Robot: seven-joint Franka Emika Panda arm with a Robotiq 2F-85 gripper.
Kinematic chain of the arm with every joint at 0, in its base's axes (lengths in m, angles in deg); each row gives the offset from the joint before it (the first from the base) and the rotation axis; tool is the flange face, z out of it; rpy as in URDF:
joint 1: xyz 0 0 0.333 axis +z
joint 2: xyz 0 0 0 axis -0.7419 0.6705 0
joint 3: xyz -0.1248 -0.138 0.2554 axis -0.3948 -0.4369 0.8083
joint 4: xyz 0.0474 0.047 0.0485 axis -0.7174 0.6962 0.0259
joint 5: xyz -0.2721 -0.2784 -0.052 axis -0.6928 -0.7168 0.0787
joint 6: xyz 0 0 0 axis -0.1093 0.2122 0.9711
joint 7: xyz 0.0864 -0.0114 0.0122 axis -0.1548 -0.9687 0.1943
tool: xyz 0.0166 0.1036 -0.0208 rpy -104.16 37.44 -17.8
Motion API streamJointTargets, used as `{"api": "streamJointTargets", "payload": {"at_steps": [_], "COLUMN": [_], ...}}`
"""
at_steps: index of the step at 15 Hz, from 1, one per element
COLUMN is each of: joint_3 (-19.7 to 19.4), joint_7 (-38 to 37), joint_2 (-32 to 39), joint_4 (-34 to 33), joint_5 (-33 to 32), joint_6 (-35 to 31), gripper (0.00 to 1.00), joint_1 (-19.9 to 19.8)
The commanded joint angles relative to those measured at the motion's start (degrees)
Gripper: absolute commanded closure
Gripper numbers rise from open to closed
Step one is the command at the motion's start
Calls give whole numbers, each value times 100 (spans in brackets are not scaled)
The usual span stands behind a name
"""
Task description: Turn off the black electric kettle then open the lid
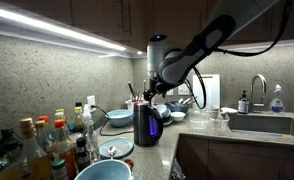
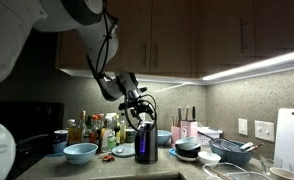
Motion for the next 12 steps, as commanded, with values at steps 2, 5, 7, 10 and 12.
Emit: {"api": "streamJointTargets", "payload": {"at_steps": [2, 5, 7, 10, 12], "joint_3": [-158, -211, -220, -201, -226], "joint_7": [98, 122, 110, 61, -137], "joint_2": [131, 220, 258, 212, 70], "joint_4": [-121, -108, -109, -78, -2], "joint_5": [69, 116, 103, 98, -42], "joint_6": [-3, 38, 69, 201, 451], "gripper": [0, 0, 0, 0, 0], "joint_1": [-5, 2, 40, 105, 223]}}
